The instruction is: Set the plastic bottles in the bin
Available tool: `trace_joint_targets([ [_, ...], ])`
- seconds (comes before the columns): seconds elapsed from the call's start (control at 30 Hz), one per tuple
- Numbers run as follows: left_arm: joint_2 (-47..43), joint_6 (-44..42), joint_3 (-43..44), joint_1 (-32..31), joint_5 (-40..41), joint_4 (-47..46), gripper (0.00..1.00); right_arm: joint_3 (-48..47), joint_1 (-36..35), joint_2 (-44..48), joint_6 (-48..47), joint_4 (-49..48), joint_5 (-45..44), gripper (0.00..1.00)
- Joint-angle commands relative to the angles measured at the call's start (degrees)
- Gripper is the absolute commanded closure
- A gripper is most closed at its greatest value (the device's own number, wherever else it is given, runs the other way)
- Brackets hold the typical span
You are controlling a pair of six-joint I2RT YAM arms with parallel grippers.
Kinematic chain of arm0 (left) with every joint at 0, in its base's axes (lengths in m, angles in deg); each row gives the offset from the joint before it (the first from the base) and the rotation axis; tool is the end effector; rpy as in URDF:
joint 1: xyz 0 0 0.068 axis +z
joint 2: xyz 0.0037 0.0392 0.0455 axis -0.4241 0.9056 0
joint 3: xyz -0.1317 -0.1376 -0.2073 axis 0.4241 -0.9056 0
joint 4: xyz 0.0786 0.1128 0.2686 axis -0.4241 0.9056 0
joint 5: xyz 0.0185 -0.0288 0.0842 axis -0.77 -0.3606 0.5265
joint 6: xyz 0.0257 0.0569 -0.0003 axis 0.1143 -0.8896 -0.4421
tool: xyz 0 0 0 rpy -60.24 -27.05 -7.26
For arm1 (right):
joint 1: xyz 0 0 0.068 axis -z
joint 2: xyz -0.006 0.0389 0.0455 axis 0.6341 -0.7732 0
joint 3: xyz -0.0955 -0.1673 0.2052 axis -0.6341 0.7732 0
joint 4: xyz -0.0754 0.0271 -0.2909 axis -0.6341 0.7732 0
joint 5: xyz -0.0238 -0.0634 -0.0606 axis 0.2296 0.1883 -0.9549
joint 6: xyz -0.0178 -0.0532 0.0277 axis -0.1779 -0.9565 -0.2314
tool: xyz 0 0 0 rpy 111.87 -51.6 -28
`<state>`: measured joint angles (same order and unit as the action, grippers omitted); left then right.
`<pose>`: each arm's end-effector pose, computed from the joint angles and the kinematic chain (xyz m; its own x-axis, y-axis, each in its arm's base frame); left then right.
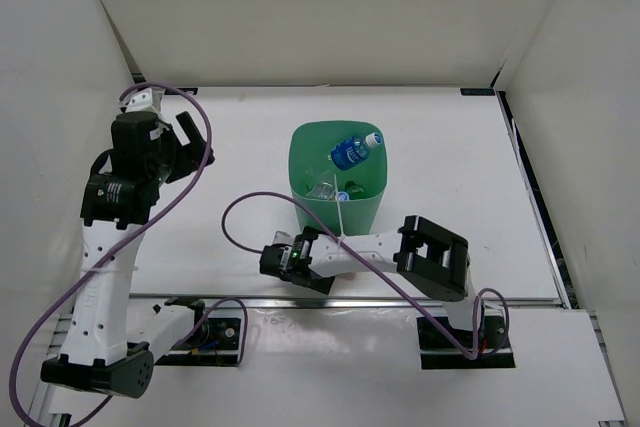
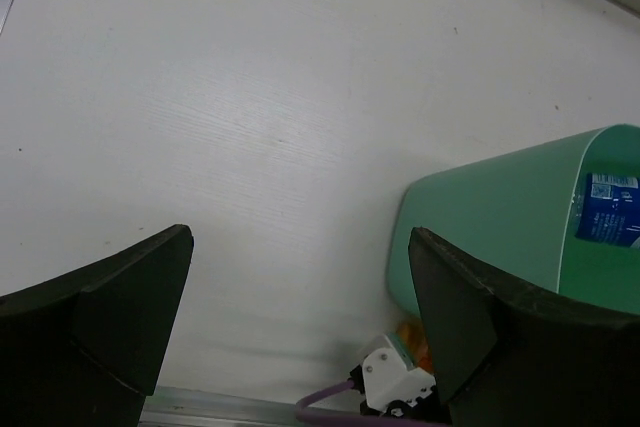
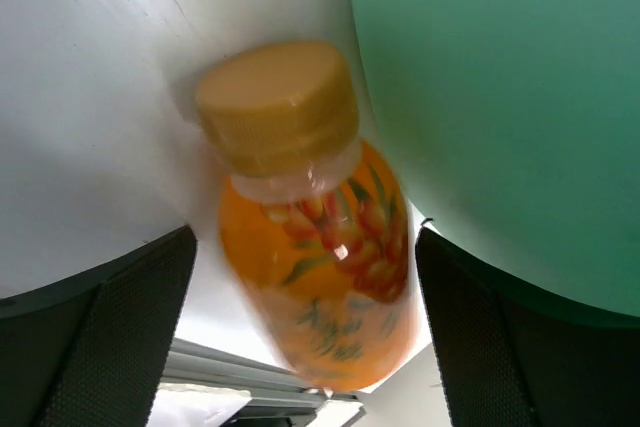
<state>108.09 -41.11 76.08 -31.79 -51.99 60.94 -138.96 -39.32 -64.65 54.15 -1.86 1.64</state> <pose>0.2202 -0.0202 0.4424 -0.5204 -0.3663 -0.7714 -0.2229 0.9303 -0.2913 0.1076 0.3905 0.1340 -0.2861 -0.9492 -0.1309 -0.7456 0.3064 -0.5918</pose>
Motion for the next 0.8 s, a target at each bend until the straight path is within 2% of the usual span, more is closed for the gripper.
trace_joint_targets([
  [0.0, -0.6, -2.4, 3.3, 0.3, -0.2, 3.1, 0.0, -0.1, 1.6, -2.4, -0.4, -2.8, 4.6, 0.08],
  [0.03, -0.6, -2.4, 3.8, 0.3, 0.3, 3.7, 0.0, -0.8, 1.6, -2.4, 0.3, -1.9, 6.0, 0.14],
  [0.1, -1.9, -3.4, 3.8, 0.3, 1.1, 3.7, 0.0, -1.3, 1.6, -1.3, 1.9, -0.6, 7.5, 0.39],
  [0.13, -1.9, -3.4, 3.8, 0.3, 1.8, 3.7, 0.0, -2.1, 1.6, -1.3, 2.8, 0.1, 7.5, 0.62],
  [0.2, -2.4, -3.9, 3.3, 0.3, 2.4, 3.7, 0.0, -4.1, 1.6, 0.3, 4.7, 5.2, 8.3, 0.7],
  [0.27, -2.4, -3.2, 6.3, 0.3, 6.0, 5.4, 0.0, -11.6, 1.6, 1.1, 6.7, 14.3, 10.8, 0.78],
  [0.3, -2.4, -3.2, 7.6, 0.3, 7.7, 5.4, 0.0, -15.1, 1.6, 1.7, 7.5, 17.0, 10.8, 0.81],
  [0.33, -2.4, -2.5, 8.8, 0.8, 11.2, 6.1, 0.0, -22.8, 1.6, 2.4, 8.7, 19.6, 11.4, 0.83],
  [0.43, -4.0, -1.9, 10.2, 0.8, 15.5, 4.2, 0.0, -36.8, 0.2, 6.1, 9.2, 26.3, 12.0, 0.83],
  [0.47, -4.7, -1.9, 10.2, 0.8, 16.2, 3.6, 0.0, -48.2, 0.2, 6.6, 10.1, 27.9, 12.0, 0.83],
  [0.53, -4.7, -1.9, 9.0, 0.8, 16.8, 3.6, 0.0, -58.0, 1.9, 8.4, 12.0, 29.6, 11.2, 0.83],
  [0.57, -4.7, -1.1, 8.5, 0.8, 17.4, 3.6, 0.0, -61.1, 5.0, 10.9, 12.7, 29.1, 11.2, 0.83],
  [0.63, -4.7, 0.7, 6.6, 0.8, 17.4, 4.1, 0.0, -59.0, 12.0, 15.6, 16.1, 23.1, 13.6, 0.83],
  [0.67, -4.7, 1.2, 5.9, 0.8, 16.8, 4.1, 0.0, -54.9, 14.8, 21.7, 17.1, 19.5, 15.5, 0.83],
  [0.77, -5.8, 3.0, 3.0, 0.8, 14.8, 3.4, 0.0, -39.2, 24.8, 29.9, 17.6, 6.6, 24.9, 0.83],
])
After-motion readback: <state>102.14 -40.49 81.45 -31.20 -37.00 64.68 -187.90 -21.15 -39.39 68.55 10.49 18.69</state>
